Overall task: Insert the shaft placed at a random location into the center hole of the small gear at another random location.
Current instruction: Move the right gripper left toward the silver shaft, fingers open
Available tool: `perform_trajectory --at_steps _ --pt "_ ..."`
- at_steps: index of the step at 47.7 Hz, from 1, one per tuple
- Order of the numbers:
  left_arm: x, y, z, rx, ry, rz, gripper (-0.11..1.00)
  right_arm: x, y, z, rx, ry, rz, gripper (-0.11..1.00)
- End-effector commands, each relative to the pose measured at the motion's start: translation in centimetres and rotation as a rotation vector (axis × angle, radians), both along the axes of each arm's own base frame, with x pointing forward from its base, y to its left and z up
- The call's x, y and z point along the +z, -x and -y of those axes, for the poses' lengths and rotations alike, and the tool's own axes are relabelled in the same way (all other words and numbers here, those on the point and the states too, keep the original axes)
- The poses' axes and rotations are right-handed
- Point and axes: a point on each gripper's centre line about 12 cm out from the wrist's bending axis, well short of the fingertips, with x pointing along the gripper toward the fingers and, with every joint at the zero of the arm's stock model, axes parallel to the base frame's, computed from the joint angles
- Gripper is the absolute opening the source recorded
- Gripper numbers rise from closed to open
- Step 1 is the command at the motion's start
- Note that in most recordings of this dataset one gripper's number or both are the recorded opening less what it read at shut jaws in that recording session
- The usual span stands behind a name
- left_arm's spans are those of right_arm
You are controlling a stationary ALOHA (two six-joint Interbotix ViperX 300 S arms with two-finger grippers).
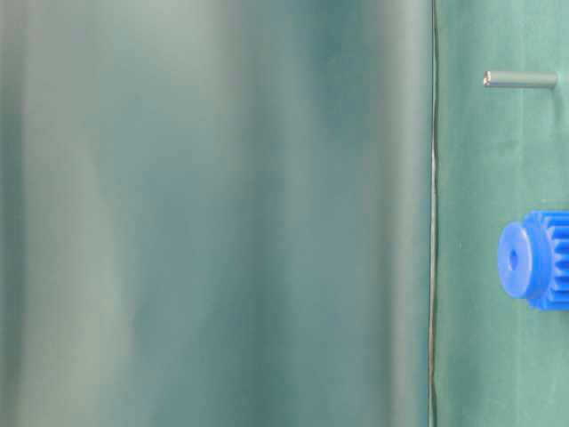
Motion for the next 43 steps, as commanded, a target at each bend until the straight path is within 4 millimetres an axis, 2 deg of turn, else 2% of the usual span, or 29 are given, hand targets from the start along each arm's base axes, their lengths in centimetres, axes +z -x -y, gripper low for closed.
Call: perform_trajectory --at_steps 1,16,26,28,32,42,43 --pt "1.1 -0.3 0.0 -0.001 -0.009 0.029 0.00 0.3 -0.3 0.3 -0.013 0.003 0.000 0.01" --pt "1.3 -0.1 0.0 -0.001 -0.011 0.037 0.00 -1.2 -1.0 1.9 -0.089 0.001 -0.066 0.01" --pt "1.2 -0.1 0.0 -0.001 -0.009 0.028 0.00 -4.0 -2.3 3.7 -0.163 -0.011 -0.165 0.01" --pt "1.1 -0.2 0.0 -0.001 -0.009 0.025 0.00 -4.6 -2.7 4.0 -0.174 -0.017 -0.187 0.04" --pt "1.2 -0.2 0.0 -0.001 -0.011 0.023 0.00 -6.0 -3.5 4.5 -0.189 -0.023 -0.225 0.19" --pt "1.1 -0.2 0.0 -0.001 -0.014 0.023 0.00 -10.5 -6.0 5.8 -0.216 -0.037 -0.314 0.81" --pt "1.0 -0.1 0.0 -0.001 -0.014 0.020 0.00 -11.0 -6.1 5.8 -0.218 -0.038 -0.322 0.84"
